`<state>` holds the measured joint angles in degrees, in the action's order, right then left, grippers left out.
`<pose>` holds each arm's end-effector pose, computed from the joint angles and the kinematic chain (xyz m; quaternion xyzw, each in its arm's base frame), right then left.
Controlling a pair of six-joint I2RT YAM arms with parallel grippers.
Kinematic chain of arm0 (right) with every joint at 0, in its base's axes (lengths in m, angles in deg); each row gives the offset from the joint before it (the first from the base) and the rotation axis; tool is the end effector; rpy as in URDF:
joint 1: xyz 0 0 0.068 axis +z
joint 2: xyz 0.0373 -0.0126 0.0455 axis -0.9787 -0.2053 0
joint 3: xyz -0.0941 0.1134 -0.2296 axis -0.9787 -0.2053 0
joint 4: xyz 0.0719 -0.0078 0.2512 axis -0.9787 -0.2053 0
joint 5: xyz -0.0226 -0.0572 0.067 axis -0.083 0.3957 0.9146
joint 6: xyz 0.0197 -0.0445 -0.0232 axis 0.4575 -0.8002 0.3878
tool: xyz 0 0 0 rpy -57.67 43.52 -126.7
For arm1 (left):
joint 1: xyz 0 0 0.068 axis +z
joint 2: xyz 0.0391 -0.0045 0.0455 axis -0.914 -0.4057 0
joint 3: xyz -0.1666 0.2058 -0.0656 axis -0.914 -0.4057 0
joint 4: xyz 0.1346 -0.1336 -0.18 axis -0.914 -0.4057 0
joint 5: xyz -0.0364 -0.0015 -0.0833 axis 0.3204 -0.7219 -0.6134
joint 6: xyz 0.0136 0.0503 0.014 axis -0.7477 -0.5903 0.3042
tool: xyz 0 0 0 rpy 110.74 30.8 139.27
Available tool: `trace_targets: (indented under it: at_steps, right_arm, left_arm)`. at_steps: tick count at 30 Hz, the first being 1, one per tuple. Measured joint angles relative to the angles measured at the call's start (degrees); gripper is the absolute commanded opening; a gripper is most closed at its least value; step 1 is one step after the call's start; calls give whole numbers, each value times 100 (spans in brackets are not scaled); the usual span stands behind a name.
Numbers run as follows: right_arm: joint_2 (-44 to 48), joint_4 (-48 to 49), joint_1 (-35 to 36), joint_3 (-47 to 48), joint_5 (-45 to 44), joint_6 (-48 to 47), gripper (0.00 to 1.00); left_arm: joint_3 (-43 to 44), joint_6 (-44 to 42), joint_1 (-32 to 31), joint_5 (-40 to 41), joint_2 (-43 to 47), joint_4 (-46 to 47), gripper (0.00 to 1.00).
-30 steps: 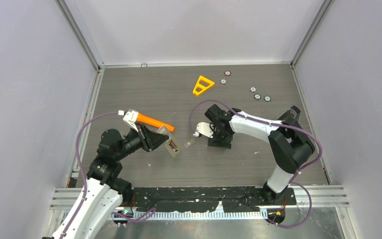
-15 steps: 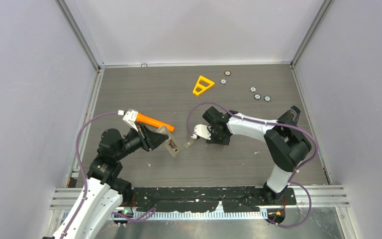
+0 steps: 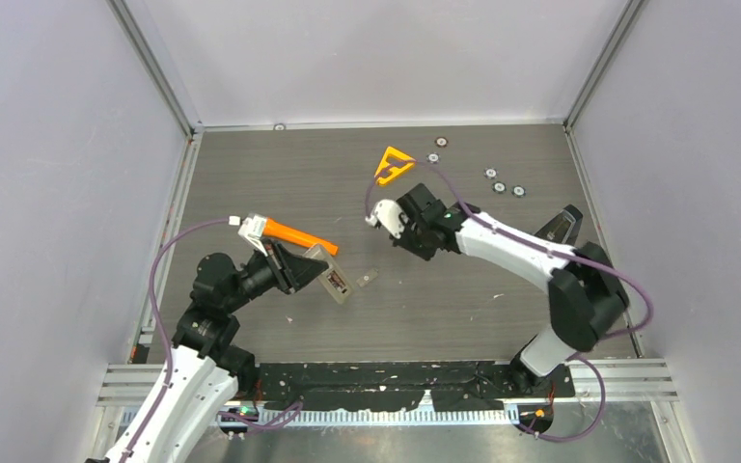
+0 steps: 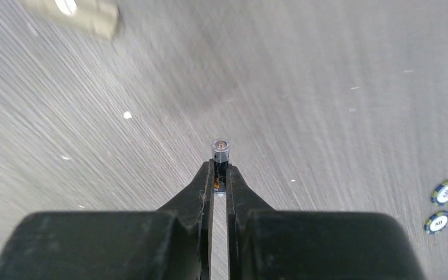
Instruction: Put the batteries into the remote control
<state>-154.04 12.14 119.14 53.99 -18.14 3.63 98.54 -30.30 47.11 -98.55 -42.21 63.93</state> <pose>0.2483 0.2145 0.2125 -0.5692 0.7908 0.0055 0.2248 0.1244 -0.0622 0.2702 0.0270 0.7455 -0.4973 0.4430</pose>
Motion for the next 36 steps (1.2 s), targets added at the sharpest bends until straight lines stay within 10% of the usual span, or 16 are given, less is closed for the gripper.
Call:
trace_targets:
  at_steps: [13, 36]
  right_arm:
    - [2857, 1996, 1810, 24, -243, 3770, 5]
    - [2076, 1727, 3086, 466, -1366, 5233, 5]
  left_arm:
    - [-247, 909, 2, -341, -240, 1073, 0]
    - [-240, 3084, 192, -750, -560, 903, 0]
